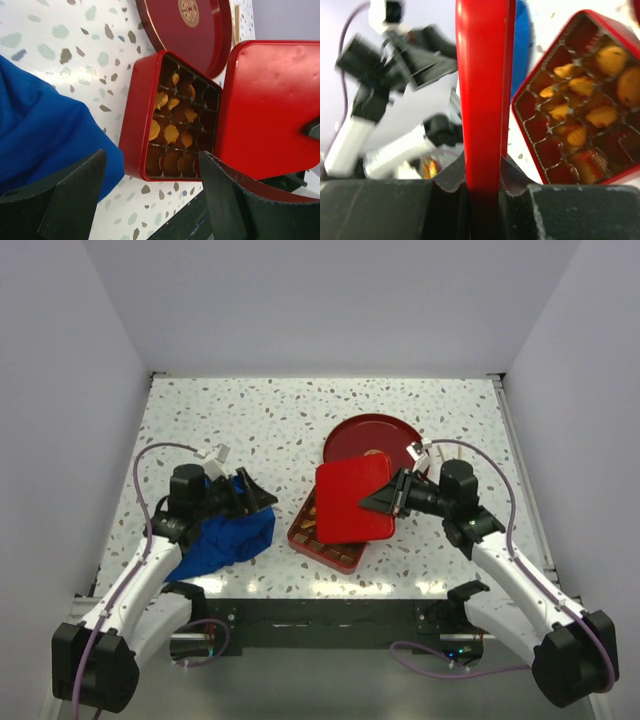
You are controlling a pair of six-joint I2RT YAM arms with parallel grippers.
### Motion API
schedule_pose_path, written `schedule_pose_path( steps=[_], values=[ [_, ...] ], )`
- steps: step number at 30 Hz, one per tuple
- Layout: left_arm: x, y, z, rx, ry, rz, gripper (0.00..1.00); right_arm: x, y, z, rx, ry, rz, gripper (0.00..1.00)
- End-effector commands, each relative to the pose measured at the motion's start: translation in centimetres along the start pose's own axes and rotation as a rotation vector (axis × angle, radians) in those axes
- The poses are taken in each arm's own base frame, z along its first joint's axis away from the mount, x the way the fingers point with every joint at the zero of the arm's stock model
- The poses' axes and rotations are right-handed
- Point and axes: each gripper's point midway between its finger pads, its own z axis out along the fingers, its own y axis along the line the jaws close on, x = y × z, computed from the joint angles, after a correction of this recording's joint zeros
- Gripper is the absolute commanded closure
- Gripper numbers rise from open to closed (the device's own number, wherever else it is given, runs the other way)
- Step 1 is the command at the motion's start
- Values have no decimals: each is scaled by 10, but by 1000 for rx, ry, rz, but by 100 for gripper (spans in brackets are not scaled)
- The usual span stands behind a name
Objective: Pack the cookies
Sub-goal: Pass from the left arm to the right, then place the box lid on the packing box.
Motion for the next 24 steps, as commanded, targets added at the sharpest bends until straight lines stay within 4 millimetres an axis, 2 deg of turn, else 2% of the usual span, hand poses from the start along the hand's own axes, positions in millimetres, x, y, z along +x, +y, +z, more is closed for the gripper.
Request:
schedule_pose_path(
  steps=[1, 2, 3, 4, 5, 6, 7, 8, 9, 10, 11, 12, 14, 16, 19, 20, 24],
  values=[
    [0, -14, 4, 64, -14, 61, 21, 9, 44, -10, -215, 123, -352, 100],
    [-2, -14, 3, 61, -20, 69, 21, 10, 44, -9, -219, 159, -375, 100],
    [-4, -13, 3, 52, -25, 80, 20, 11, 60, -13, -289, 216, -426, 100],
    [-6, -15, 2, 49, -28, 87, 20, 16, 42, -2, -276, 306, -388, 100],
    [-7, -15, 1, 42, -28, 91, 21, 18, 40, 0, -291, 362, -383, 100],
    [-15, -18, -2, 35, -49, 125, 21, 19, 49, -4, -341, 447, -430, 100],
    [-14, -17, -6, 17, -43, 134, 21, 18, 34, 7, -331, 522, -382, 100],
    [-17, -17, -9, 3, -52, 146, 21, 16, 31, 9, -341, 572, -410, 100],
    [-26, -18, -14, -21, -84, 183, 21, 11, 49, -4, -380, 630, -548, 100],
    [-27, -18, -21, -39, -96, 199, 21, 10, 27, 8, -357, 725, -500, 100],
    [-29, -18, -26, -53, -110, 213, 20, 9, 28, 6, -374, 783, -510, 100],
    [-37, -17, -31, -81, -144, 239, 20, -3, 44, 7, -376, 799, -512, 100],
    [-39, -18, -41, -96, -174, 263, 20, -7, 17, 20, -288, 870, -506, 100],
    [-43, -17, -48, -119, -201, 277, 20, -6, 13, 25, -282, 896, -572, 100],
    [-45, -16, -51, -135, -207, 278, 19, 10, 25, 34, -317, 944, -592, 100],
    [-46, -15, -51, -139, -208, 279, 19, 22, 33, 36, -340, 972, -603, 100],
    [-55, -20, -55, -152, -226, 298, 19, 28, 65, 36, -385, 958, -623, 100]
  ],
)
